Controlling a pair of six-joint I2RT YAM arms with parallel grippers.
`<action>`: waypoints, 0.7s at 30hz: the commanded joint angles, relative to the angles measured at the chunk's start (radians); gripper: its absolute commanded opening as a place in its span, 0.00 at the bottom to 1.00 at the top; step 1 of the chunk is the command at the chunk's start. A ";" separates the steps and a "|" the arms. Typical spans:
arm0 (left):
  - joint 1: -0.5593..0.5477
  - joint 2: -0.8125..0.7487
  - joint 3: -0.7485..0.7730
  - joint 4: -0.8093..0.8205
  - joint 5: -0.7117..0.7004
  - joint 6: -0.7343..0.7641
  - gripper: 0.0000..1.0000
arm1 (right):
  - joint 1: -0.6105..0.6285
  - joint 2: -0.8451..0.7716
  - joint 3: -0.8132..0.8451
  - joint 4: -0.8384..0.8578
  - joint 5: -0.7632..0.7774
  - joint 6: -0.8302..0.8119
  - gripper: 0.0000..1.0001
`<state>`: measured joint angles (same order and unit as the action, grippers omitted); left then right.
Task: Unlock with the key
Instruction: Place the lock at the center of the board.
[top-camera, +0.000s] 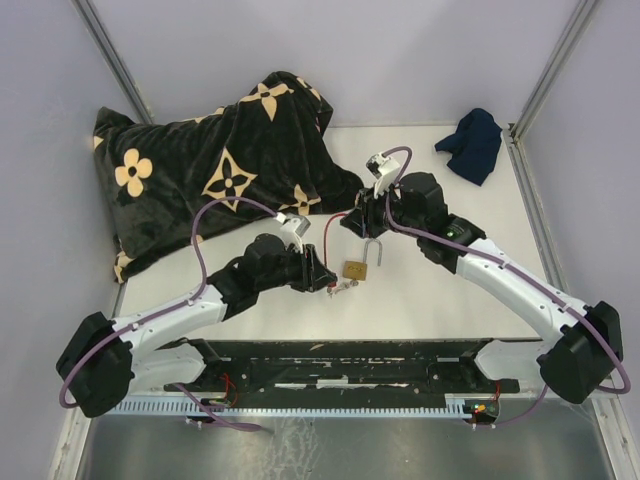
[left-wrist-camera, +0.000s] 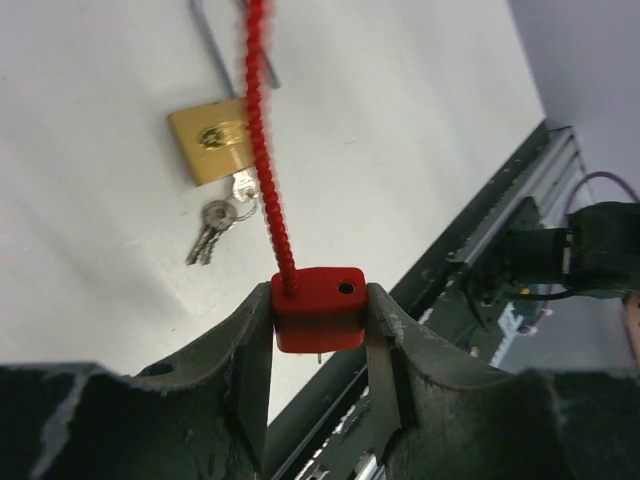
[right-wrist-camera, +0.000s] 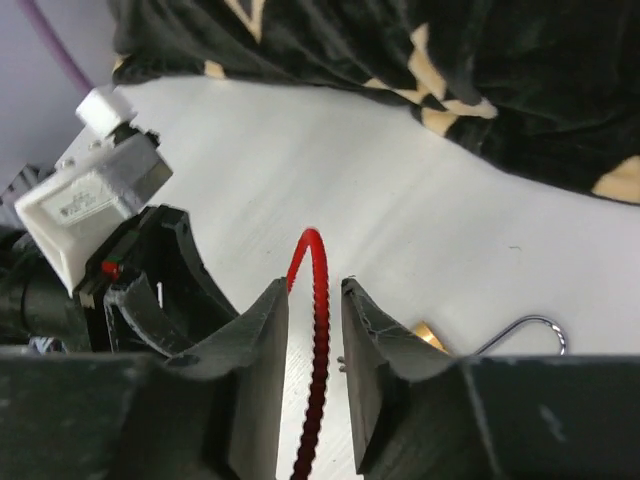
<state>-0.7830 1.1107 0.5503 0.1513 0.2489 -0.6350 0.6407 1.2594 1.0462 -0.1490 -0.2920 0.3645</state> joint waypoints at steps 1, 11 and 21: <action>-0.015 0.028 0.113 -0.265 -0.128 0.106 0.03 | -0.024 -0.021 0.020 -0.034 0.141 -0.078 0.43; -0.014 0.219 0.324 -0.521 -0.238 0.186 0.03 | -0.031 -0.132 -0.101 -0.163 0.454 -0.120 0.85; -0.015 0.563 0.595 -0.729 -0.310 0.315 0.03 | -0.053 -0.221 -0.221 -0.180 0.744 -0.068 0.99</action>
<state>-0.7940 1.5875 1.0298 -0.4854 -0.0055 -0.4191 0.6003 1.0851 0.8452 -0.3340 0.2993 0.2691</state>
